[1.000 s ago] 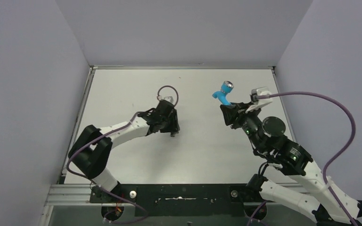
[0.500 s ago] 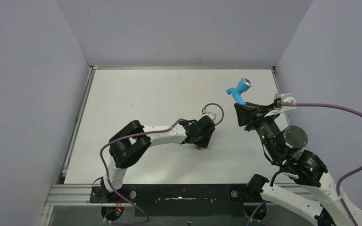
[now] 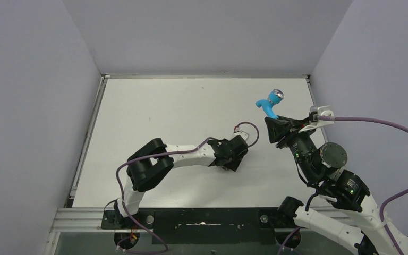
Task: Install the water faucets
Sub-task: Place the adaptor at the center of the board, then adjust the water faucet.
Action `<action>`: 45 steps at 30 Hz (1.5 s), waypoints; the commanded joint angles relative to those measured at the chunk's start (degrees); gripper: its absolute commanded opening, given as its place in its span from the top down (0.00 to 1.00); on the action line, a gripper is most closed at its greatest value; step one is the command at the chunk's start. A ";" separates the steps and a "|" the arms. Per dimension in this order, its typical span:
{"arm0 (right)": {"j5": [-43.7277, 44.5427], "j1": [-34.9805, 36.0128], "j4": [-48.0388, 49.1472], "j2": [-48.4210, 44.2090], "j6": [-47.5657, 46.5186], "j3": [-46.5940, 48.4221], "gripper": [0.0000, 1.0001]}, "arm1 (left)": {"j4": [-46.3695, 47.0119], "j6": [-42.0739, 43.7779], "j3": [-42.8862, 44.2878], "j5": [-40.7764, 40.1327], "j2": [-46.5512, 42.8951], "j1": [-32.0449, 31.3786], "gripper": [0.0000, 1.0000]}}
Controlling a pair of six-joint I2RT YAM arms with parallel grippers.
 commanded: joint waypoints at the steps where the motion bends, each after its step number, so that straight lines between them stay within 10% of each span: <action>1: 1.61 -0.09 2.69 -0.66 -0.16 0.85 1.00 | -1.16 1.61 0.13 -1.21 -3.98 -0.24 0.47; 19: 1.75 -0.10 4.74 -0.33 -1.40 0.48 1.00 | 16.16 5.67 -23.84 9.17 -52.08 13.16 0.40; 32: -48.94 -0.09 5.33 11.32 -12.65 11.34 1.00 | 5.15 17.58 -9.99 43.62 -67.03 20.37 0.35; 45: -68.40 -0.13 12.08 16.62 -13.25 15.07 1.00 | 5.47 19.11 -8.21 59.18 -65.05 20.34 0.37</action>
